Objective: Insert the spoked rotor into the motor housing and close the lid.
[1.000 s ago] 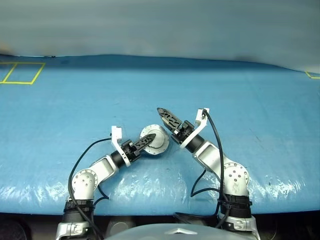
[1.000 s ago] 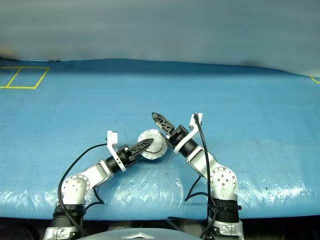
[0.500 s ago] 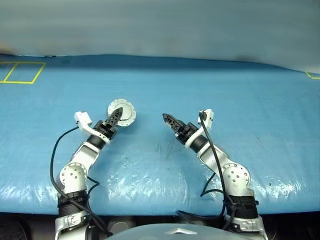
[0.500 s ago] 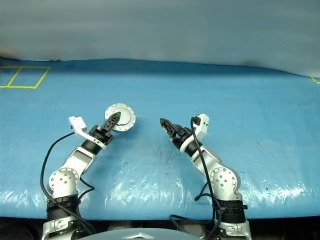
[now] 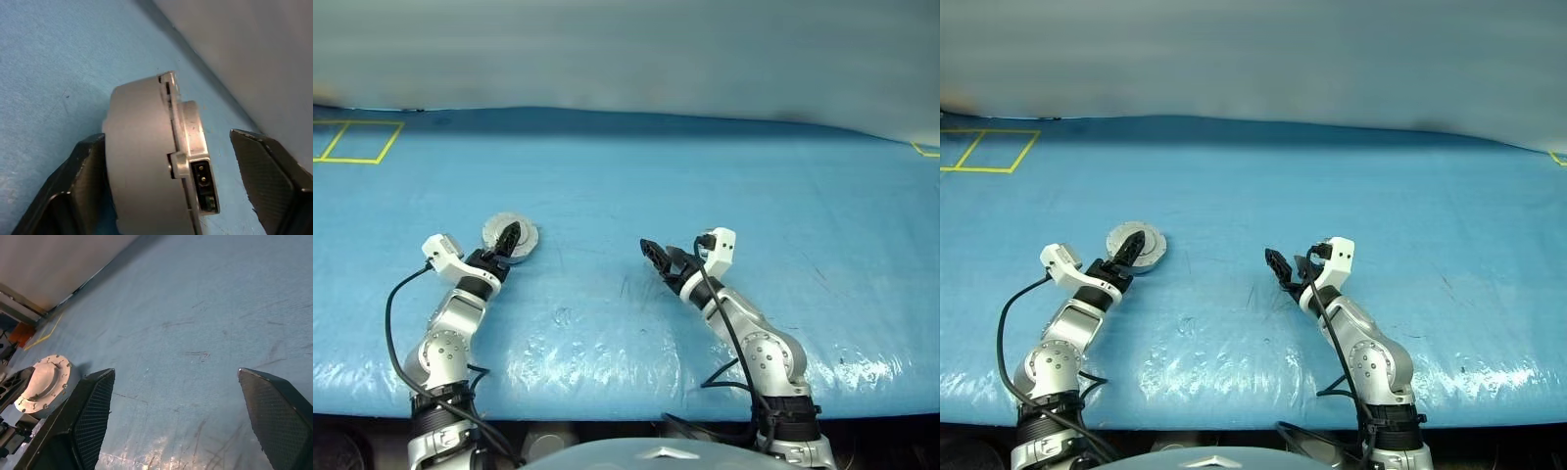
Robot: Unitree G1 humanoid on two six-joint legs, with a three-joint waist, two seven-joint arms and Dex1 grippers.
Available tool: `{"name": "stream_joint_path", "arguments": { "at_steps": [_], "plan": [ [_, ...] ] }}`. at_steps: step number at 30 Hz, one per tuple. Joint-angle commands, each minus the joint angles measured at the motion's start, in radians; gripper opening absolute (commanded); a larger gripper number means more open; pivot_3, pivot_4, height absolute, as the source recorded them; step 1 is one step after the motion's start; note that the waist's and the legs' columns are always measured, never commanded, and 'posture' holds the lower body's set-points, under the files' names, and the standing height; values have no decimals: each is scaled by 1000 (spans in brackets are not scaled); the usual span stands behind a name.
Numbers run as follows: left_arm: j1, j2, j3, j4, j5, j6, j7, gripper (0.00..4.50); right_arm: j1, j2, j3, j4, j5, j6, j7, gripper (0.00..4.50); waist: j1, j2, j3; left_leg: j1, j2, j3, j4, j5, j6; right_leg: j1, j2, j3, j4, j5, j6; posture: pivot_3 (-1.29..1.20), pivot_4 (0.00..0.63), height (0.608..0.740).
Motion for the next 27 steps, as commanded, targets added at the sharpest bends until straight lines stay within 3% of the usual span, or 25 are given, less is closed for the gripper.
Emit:
{"name": "stream_joint_path", "arguments": {
  "at_steps": [1,9,15,27],
  "plan": [
    [-4,35,33,1,38,-22,44,4469,-16,14,12,-17,-10,11,17,4220,0,0,0,0,0,0,0,0,0,0,0,0,0,0,0,0,150,740],
    [3,125,131,23,97,-102,75,4469,-11,31,43,-16,-54,16,50,4220,-2,-2,-1,2,2,1,0,1,-1,0,1,-1,1,1,-2,0,150,740],
    [53,133,101,-85,113,-175,-30,4469,-4,21,30,-28,-91,5,61,4220,1,-4,-3,1,1,1,0,1,-1,1,-1,-1,0,2,-1,0,150,740],
    [-12,100,35,-37,357,-465,21,4469,20,14,61,-68,-154,-19,104,4220,-1,-5,-3,3,2,1,-1,2,-3,1,0,0,0,4,-2,0,150,740]
  ]
}}
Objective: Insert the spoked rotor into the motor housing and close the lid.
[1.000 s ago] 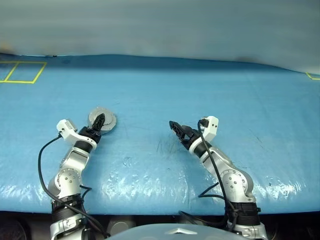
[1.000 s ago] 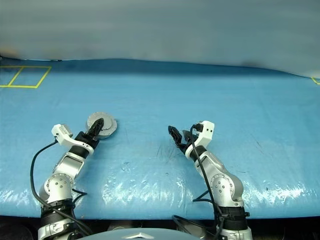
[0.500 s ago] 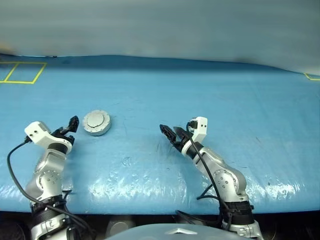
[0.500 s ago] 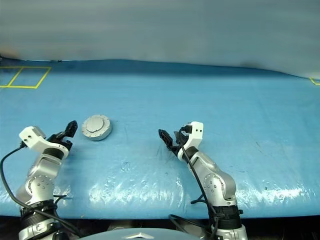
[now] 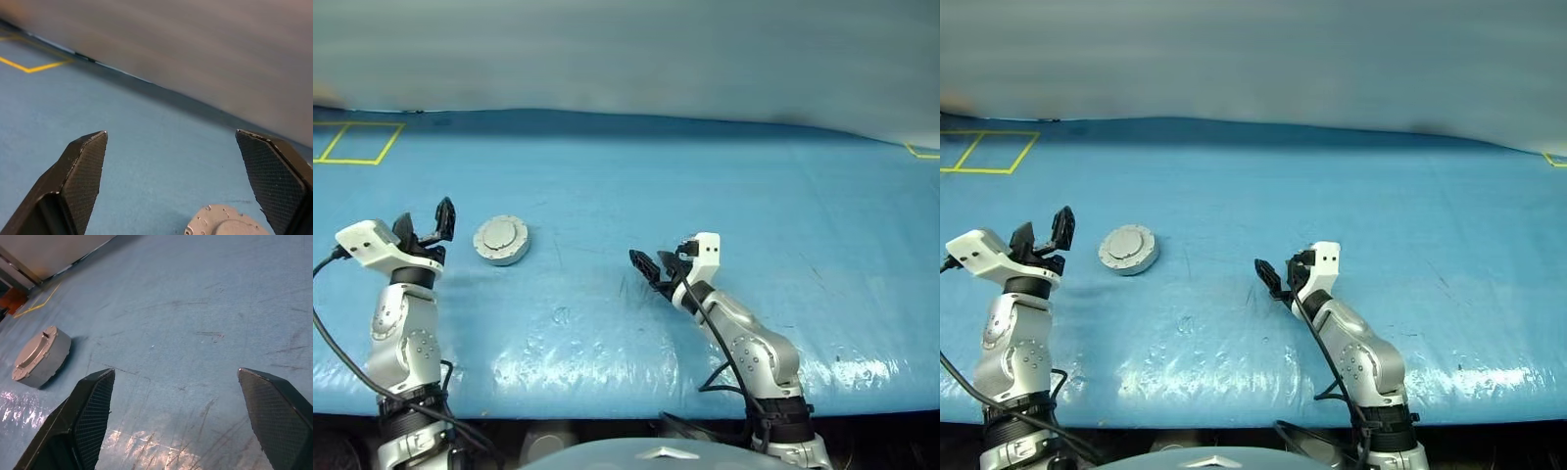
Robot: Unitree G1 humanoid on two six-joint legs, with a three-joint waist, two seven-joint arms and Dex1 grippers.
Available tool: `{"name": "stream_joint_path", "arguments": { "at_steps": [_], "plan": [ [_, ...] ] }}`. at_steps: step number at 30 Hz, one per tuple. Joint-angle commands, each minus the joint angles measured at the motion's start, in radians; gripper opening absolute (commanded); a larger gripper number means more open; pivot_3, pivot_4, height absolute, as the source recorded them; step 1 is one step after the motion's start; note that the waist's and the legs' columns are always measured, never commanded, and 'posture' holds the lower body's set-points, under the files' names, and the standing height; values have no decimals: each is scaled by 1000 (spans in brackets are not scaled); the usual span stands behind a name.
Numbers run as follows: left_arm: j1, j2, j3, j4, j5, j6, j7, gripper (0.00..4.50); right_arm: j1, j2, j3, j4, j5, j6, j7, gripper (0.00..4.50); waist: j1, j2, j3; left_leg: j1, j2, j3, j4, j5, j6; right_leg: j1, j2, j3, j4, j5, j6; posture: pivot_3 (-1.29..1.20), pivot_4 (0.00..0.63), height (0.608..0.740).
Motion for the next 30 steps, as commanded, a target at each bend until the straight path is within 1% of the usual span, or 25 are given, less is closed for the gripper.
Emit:
{"name": "stream_joint_path", "arguments": {
  "at_steps": [1,5,8,11,12,13,17,20,23,30],
  "plan": [
    [4,7,-39,-10,62,-50,-10,4469,7,6,3,-68,-8,-38,25,4220,1,0,0,0,0,0,0,0,0,0,0,0,0,0,0,0,150,740],
    [63,39,-184,-95,138,-70,-124,4469,25,-25,28,-133,-75,-96,37,4220,1,0,0,0,-1,0,0,0,0,0,-1,0,0,0,0,0,150,740],
    [110,24,-290,-185,142,-46,-179,4469,27,-99,101,-194,-246,-148,-2,4220,1,0,0,-1,-1,0,0,0,0,0,-1,0,-1,0,0,0,150,740],
    [135,-1,-361,-225,192,-59,-168,4469,39,-121,122,-215,-368,-201,-62,4220,3,0,0,0,0,1,0,0,0,0,-1,0,0,0,1,0,150,740],
    [140,-12,-378,-229,210,-60,-154,4469,43,-140,136,-214,-435,-222,-89,4220,2,0,0,0,0,0,0,1,-1,0,0,0,0,0,1,0,150,740],
    [144,-22,-388,-232,218,-58,-144,4469,48,-151,144,-209,-487,-238,-109,4220,2,0,0,1,0,1,0,1,-1,0,0,0,0,-1,2,0,150,740],
    [170,-47,-429,-235,245,-55,-137,4469,86,-146,137,-177,-569,-281,-149,4220,2,0,0,3,1,2,-1,1,-2,1,0,1,1,-1,3,0,150,740],
    [184,-80,-438,-235,258,-52,-101,4469,118,-133,129,-160,-619,-304,-181,4220,2,0,0,4,1,3,-1,2,-1,2,0,1,1,-2,3,0,150,740],
    [195,-102,-446,-235,267,-47,-84,4469,143,-91,103,-151,-612,-299,-200,4220,3,0,0,4,1,3,0,2,-1,3,0,2,1,-2,3,0,150,740],
    [197,-95,-457,-230,298,-54,-88,4469,140,-87,115,-143,-656,-309,-179,4220,3,0,0,6,1,3,0,2,-1,4,0,2,1,-2,3,0,150,740]
  ]
}}
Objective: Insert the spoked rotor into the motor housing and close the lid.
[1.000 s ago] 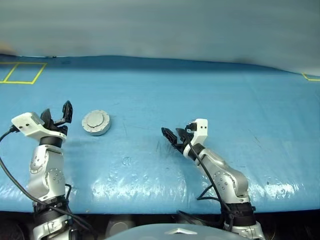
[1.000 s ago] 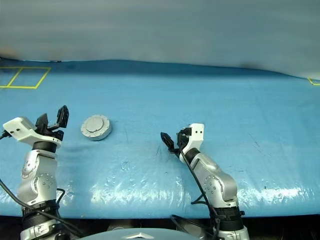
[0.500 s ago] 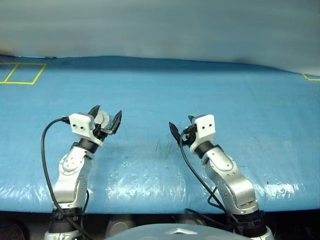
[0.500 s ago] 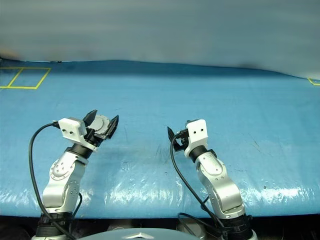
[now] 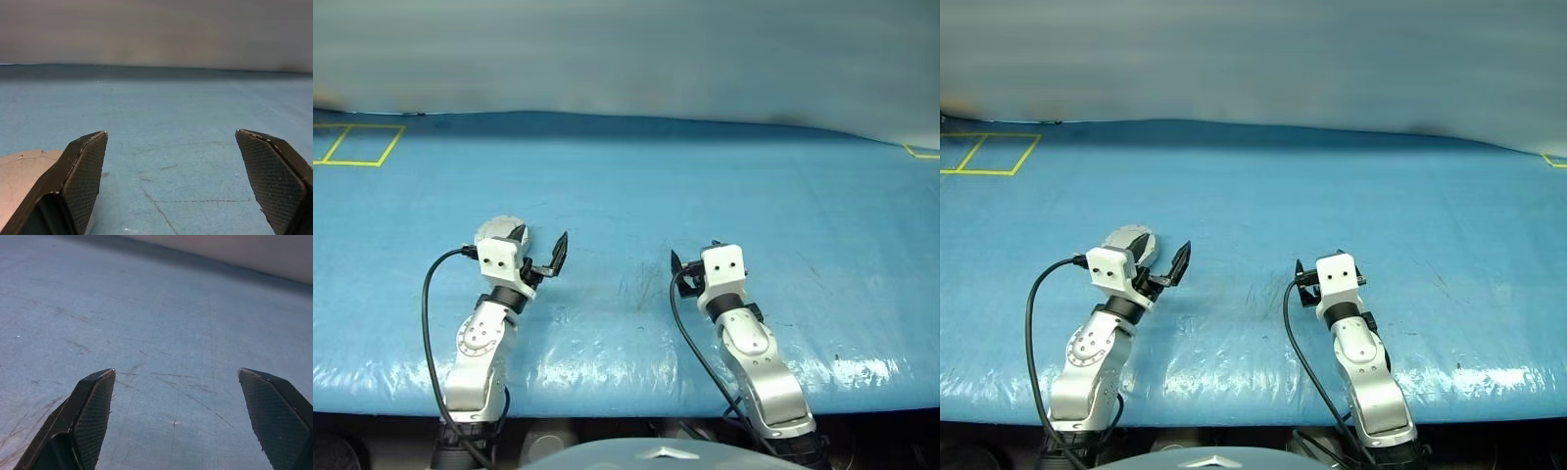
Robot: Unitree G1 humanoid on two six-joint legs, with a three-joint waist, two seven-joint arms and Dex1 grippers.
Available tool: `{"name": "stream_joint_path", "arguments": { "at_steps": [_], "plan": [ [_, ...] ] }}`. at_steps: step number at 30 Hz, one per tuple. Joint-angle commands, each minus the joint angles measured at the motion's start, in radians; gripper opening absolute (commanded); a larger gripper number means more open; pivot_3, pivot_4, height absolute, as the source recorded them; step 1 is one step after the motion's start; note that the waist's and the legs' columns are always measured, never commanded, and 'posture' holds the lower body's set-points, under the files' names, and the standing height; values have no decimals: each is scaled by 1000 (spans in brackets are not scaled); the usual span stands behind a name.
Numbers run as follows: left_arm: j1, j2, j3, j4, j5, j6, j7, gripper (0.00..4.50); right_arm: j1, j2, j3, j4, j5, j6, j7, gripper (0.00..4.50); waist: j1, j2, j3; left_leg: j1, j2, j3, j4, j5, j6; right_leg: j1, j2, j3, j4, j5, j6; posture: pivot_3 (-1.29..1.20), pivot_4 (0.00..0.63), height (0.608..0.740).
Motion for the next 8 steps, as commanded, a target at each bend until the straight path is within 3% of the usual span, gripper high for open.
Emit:
{"name": "stream_joint_path", "arguments": {
  "at_steps": [1,8],
  "plan": [
    [-4,10,6,-32,5,-15,-6,4469,-16,4,-4,-19,-21,-31,12,4220,0,0,0,0,0,0,0,0,0,0,0,0,0,0,0,0,150,740],
    [-9,13,-3,-31,20,-21,-5,4469,-27,16,-9,-8,-42,-37,26,4220,0,0,0,0,0,0,0,0,0,0,0,0,0,0,0,0,150,740]
  ]
}}
